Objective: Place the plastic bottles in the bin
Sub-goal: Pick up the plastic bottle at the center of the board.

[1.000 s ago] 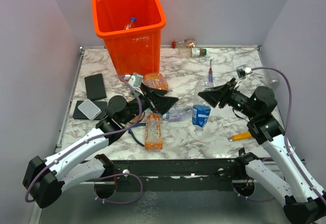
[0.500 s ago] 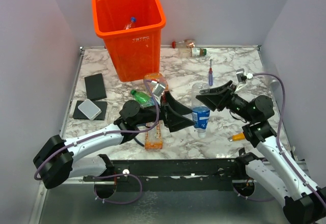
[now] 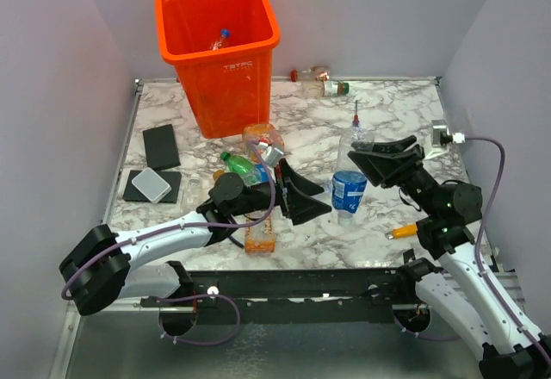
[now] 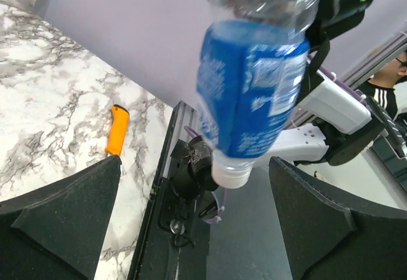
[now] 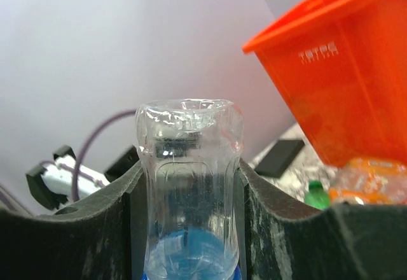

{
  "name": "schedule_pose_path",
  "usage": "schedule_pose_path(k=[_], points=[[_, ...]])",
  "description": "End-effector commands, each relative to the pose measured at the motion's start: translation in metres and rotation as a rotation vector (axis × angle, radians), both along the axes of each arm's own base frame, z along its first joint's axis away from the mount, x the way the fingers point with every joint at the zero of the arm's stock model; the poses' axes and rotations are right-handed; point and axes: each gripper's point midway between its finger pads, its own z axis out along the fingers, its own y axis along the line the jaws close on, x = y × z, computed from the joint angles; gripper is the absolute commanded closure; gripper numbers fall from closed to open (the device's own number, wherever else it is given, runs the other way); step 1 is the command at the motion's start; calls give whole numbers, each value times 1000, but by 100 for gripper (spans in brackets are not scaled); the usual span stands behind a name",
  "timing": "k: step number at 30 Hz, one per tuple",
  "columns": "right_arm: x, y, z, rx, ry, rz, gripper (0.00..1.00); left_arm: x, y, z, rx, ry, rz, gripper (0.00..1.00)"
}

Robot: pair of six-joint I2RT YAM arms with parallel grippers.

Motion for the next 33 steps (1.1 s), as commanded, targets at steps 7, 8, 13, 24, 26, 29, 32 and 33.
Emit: schedule_pose_path(k=[7,8,13,24,26,29,32,33], points=[[6,-14,42,275,-18,-9,69,-21,-17,2,-4,-66,-52,1],[8,-14,42,287,-14,-11,69,-23,-18,4,-15,-75,-58,1],[13,-16,40,322,8,-12,70,-29,-22,13,-54,-95,-74,1],[15,-17,31,325,34,-26,71,-8,-29,29,-122,-36,17,25],[15,-17,29,320,38,-26,71,-10,-30,33,-140,-29,2,27],[15,-17,27,311,42,-30,71,-13,-32,36,-149,-25,-28,42],[15,-17,25,306,44,-35,71,-17,-34,34,-146,-22,-53,58],[14,-17,25,305,44,-36,71,-20,-35,33,-143,-23,-65,63]])
